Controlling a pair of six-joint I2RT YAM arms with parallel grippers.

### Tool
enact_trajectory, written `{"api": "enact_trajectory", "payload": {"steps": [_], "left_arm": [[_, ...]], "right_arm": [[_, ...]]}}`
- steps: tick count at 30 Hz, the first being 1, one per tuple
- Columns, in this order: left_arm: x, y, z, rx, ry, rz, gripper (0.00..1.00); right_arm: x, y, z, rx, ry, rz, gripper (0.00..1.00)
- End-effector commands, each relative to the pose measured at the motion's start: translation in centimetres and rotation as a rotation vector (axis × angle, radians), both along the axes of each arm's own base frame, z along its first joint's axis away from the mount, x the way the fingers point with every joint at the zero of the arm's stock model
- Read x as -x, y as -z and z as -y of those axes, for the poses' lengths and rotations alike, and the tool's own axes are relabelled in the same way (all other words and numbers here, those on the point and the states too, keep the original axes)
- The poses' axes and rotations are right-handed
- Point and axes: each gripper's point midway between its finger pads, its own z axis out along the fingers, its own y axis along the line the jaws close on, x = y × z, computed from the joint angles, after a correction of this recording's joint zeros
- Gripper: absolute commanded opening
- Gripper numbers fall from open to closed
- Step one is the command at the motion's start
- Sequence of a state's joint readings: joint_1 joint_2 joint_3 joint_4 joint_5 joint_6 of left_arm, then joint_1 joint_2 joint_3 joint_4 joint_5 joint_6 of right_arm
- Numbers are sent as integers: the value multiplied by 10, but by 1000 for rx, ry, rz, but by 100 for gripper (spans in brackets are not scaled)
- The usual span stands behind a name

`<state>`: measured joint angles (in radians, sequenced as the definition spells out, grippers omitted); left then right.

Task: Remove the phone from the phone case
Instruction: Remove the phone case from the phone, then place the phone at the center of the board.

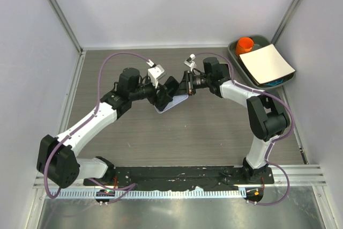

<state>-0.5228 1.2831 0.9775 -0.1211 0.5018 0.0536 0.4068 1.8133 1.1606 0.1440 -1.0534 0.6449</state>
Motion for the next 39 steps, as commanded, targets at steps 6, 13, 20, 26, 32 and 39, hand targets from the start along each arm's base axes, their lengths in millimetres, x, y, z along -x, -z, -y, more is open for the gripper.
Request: {"api": "enact_trajectory", "payload": {"steps": [6, 13, 20, 26, 32, 39], "left_arm": [[-23, -35, -2, 74, -92, 99, 0], [-43, -27, -18, -47, -166, 170, 0], [-57, 10, -34, -343, -37, 338, 0], [-76, 50, -40, -569, 123, 431, 0], [-102, 68, -50, -719, 228, 508, 0], [-140, 95, -66, -859, 279, 554, 0]], "right_arm": [[-30, -13, 13, 53, 121, 146, 1], [-54, -1, 39, 246, 251, 241, 1], [-101, -16, 113, 367, 502, 297, 1], [-122, -28, 171, 421, 649, 318, 1], [-125, -39, 194, 421, 712, 335, 1], [-123, -38, 196, 400, 724, 342, 1]]}}
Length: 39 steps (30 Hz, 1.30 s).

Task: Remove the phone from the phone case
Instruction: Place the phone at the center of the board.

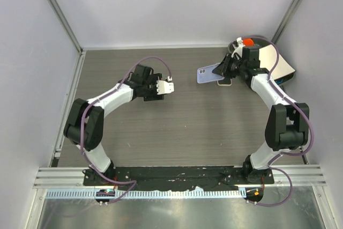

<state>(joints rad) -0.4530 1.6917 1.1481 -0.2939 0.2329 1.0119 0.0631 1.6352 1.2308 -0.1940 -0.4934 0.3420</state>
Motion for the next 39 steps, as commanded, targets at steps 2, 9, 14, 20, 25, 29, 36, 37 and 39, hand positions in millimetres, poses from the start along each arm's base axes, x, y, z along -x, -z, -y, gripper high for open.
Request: {"api": "enact_trajectory", "payload": {"steps": [2, 9, 14, 20, 25, 29, 36, 37, 39], "left_arm": [[-43, -15, -3, -89, 78, 156, 0], [-71, 5, -5, -129, 70, 166, 0], [-75, 17, -3, -145, 90, 131, 0], [-68, 36, -4, -158, 106, 30, 8], [-63, 50, -9, -171, 96, -55, 18], [-64, 56, -14, -161, 65, -99, 22], [-67, 59, -12, -82, 17, -192, 32], [-68, 58, -11, -79, 19, -193, 35], [-67, 64, -13, -88, 18, -206, 36]], "right_arm": [[-2, -34, 6, -7, 8, 122, 1], [0, -39, 9, -38, 11, 138, 1], [2, -42, 7, -54, 7, 147, 1], [3, -46, 7, -62, 5, 161, 1], [4, -49, 8, -65, 12, 171, 1], [4, -49, 9, -69, 14, 173, 1], [4, -48, 11, -70, 19, 174, 1], [4, -49, 11, -71, 19, 175, 1], [4, -50, 12, -72, 23, 177, 1]]}}
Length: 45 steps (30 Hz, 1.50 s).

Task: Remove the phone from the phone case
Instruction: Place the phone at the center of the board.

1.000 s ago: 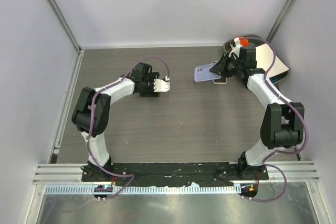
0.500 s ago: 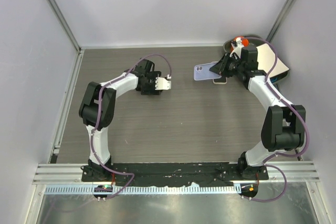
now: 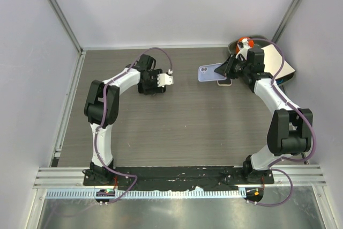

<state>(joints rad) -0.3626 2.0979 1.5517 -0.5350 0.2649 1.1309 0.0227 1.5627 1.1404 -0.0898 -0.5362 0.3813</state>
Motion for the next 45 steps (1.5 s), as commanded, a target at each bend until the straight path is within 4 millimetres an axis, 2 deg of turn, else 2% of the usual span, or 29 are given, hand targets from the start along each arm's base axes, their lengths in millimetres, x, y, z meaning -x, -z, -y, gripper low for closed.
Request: {"api": "enact_trajectory", "payload": {"steps": [1, 9, 10, 11, 13, 14, 15, 20, 21, 26, 29, 36, 37, 38, 40, 41, 43, 44, 45], "left_arm": [[-4, 2, 3, 33, -9, -27, 38], [-6, 11, 1, 25, 6, -39, 44], [-6, 12, 1, 25, 6, -39, 52], [-8, 12, 1, 29, 5, -32, 53], [-8, 13, 0, 27, 3, -33, 64], [-9, 13, 0, 26, 4, -29, 75], [-9, 15, -1, 25, 7, -31, 92], [-10, 15, -2, 24, 9, -12, 93], [-10, 16, -2, 21, 10, -11, 100], [-11, 14, -2, 30, -1, -6, 100], [-10, 8, -1, 42, -15, -2, 100], [4, -22, 1, 79, -30, 10, 100], [7, -32, 2, 84, -33, 15, 100], [8, -36, 2, 91, -37, 20, 100], [13, -51, 2, 106, -52, 32, 100], [16, -56, 3, 116, -54, 32, 100], [21, -66, 7, 157, -71, 32, 100], [26, -78, 7, 181, -77, 45, 100], [28, -84, 8, 199, -85, 50, 100]], "right_arm": [[-2, -36, 1, -18, 2, 112, 1], [-2, -37, 2, -22, 6, 115, 1], [-2, -37, 1, -24, 5, 116, 1], [-2, -37, 1, -25, 5, 115, 1], [-2, -36, 1, -27, 5, 114, 1], [-2, -35, 1, -27, 5, 111, 1], [-2, -35, 1, -27, 3, 111, 1], [-2, -33, 0, -32, -1, 105, 1], [-2, -31, 0, -34, -2, 100, 1], [-4, -28, -6, -70, -24, 96, 1], [-7, -17, -10, -100, -43, 73, 1], [-20, 11, -21, -120, -69, -5, 1], [-23, 10, -25, -116, -79, -11, 1], [-26, 23, -28, -115, -84, -45, 1], [-32, 26, -38, -113, -107, -62, 1], [-35, 36, -43, -114, -118, -84, 1], [-40, 42, -51, -107, -130, -106, 1], [-41, 45, -58, -112, -148, -114, 1], [-43, 59, -62, -116, -153, -148, 1]]}}
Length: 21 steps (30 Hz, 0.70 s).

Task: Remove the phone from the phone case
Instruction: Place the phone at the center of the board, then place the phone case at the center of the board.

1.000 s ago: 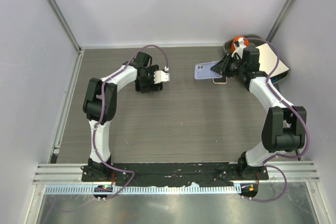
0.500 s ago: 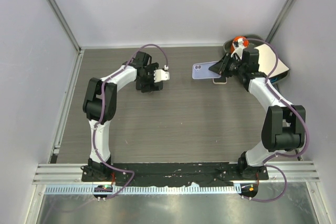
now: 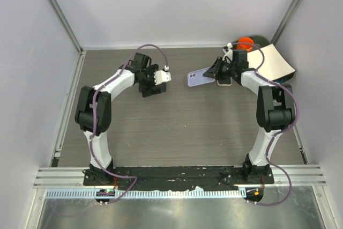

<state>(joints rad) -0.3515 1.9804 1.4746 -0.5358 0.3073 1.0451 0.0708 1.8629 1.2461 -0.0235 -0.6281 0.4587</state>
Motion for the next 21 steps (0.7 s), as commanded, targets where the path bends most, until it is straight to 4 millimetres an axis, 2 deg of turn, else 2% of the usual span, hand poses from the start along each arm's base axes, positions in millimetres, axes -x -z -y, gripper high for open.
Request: {"api": "enact_trajectory", "payload": {"steps": [1, 2, 3, 5, 6, 7, 8, 9, 10, 11, 12, 17, 19, 20, 21], "left_arm": [[10, -66, 14, 159, -53, 73, 100], [16, -77, 14, 185, -65, 86, 100], [20, -87, 15, 212, -74, 97, 100], [33, -110, 15, 287, -113, 119, 100], [39, -116, 14, 313, -130, 125, 100], [42, -123, 15, 341, -139, 144, 100], [52, -122, 12, 366, -178, 122, 100], [59, -144, 10, 407, -190, 172, 100], [64, -152, 7, 426, -211, 184, 100], [72, -151, 3, 445, -258, 163, 100], [82, -171, -2, 476, -267, 203, 100], [111, -179, -14, 512, -354, 158, 100], [118, -182, -17, 531, -372, 165, 100], [122, -173, -19, 524, -378, 152, 100], [121, -173, -20, 528, -388, 160, 100]], "right_arm": [[-19, -14, -29, -28, -66, 32, 1], [-20, -8, -33, -28, -75, 12, 1], [-22, 7, -35, -25, -79, -23, 1], [-26, 12, -40, -19, -95, -50, 1], [-26, 23, -41, -18, -99, -76, 1], [-26, 24, -42, -16, -101, -85, 1], [-27, 27, -42, -15, -99, -92, 1], [-27, 32, -41, -9, -91, -101, 1], [-28, 37, -40, -6, -87, -114, 1], [-28, 41, -40, -1, -82, -124, 1], [-28, 44, -40, 2, -76, -129, 1], [-31, 57, -38, 53, -52, -151, 2], [-31, 57, -39, 78, -63, -150, 6], [-32, 61, -37, 105, -53, -151, 7], [-33, 63, -35, 120, -47, -152, 12]]}}
